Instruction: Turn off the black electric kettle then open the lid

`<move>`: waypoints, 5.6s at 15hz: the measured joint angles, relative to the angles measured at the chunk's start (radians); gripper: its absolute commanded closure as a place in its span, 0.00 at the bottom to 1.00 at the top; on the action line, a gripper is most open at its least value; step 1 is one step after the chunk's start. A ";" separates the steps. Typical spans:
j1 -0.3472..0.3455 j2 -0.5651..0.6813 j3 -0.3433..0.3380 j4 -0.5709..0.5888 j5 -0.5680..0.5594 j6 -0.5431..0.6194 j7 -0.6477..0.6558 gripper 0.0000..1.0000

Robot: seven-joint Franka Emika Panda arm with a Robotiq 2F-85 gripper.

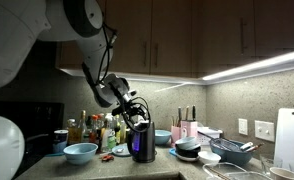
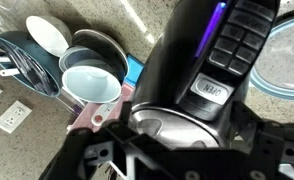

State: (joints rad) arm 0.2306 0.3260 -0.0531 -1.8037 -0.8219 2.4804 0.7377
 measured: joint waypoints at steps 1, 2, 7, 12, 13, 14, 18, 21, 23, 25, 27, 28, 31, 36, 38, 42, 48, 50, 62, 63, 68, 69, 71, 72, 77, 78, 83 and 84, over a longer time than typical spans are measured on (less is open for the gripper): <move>0.000 0.000 0.000 0.000 -0.002 -0.001 0.000 0.00; -0.001 0.001 -0.001 0.000 -0.003 -0.004 0.000 0.00; 0.011 -0.011 0.000 0.000 -0.029 -0.040 0.017 0.00; 0.032 -0.096 0.042 -0.022 -0.039 -0.209 0.022 0.00; 0.032 -0.120 0.058 -0.032 -0.028 -0.259 0.022 0.00; 0.032 -0.146 0.073 -0.046 -0.010 -0.300 0.022 0.00; 0.019 -0.220 0.104 -0.100 0.056 -0.316 0.021 0.00; -0.007 -0.222 0.105 -0.118 0.069 -0.250 0.021 0.00; -0.026 -0.213 0.104 -0.127 0.071 -0.208 0.021 0.00; -0.044 -0.194 0.102 -0.128 0.071 -0.168 0.021 0.00; -0.055 -0.170 0.100 -0.128 0.071 -0.149 0.021 0.00; -0.059 -0.159 0.098 -0.128 0.071 -0.145 0.021 0.00; -0.060 -0.126 0.088 -0.126 0.071 -0.116 0.021 0.00; -0.059 -0.087 0.074 -0.103 0.058 -0.051 0.021 0.00; -0.058 -0.081 0.070 -0.090 0.040 -0.034 0.021 0.00; -0.057 -0.073 0.055 -0.057 -0.001 -0.031 0.022 0.00; -0.057 -0.056 0.036 -0.051 -0.015 -0.031 0.022 0.00; -0.057 -0.055 0.036 -0.050 -0.015 -0.031 0.022 0.00; -0.058 -0.012 0.036 -0.046 0.077 -0.095 0.022 0.00; -0.057 -0.012 0.036 -0.045 0.078 -0.095 0.022 0.00; -0.057 -0.012 0.035 -0.038 0.077 -0.072 0.022 0.00; -0.057 -0.012 0.034 -0.032 0.076 -0.060 0.022 0.00; -0.057 -0.009 0.032 -0.017 0.076 -0.048 0.021 0.00; -0.057 -0.007 0.031 -0.010 0.076 -0.046 0.022 0.00; -0.058 0.010 0.027 0.008 0.105 -0.047 0.021 0.00; -0.058 0.015 0.026 0.010 0.113 -0.047 0.021 0.00; -0.057 0.026 0.025 0.022 0.114 -0.046 0.021 0.00; -0.057 0.027 0.025 0.023 0.114 -0.046 0.021 0.00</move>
State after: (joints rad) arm 0.1733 0.3529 -0.0278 -1.7809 -0.7075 2.4339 0.7590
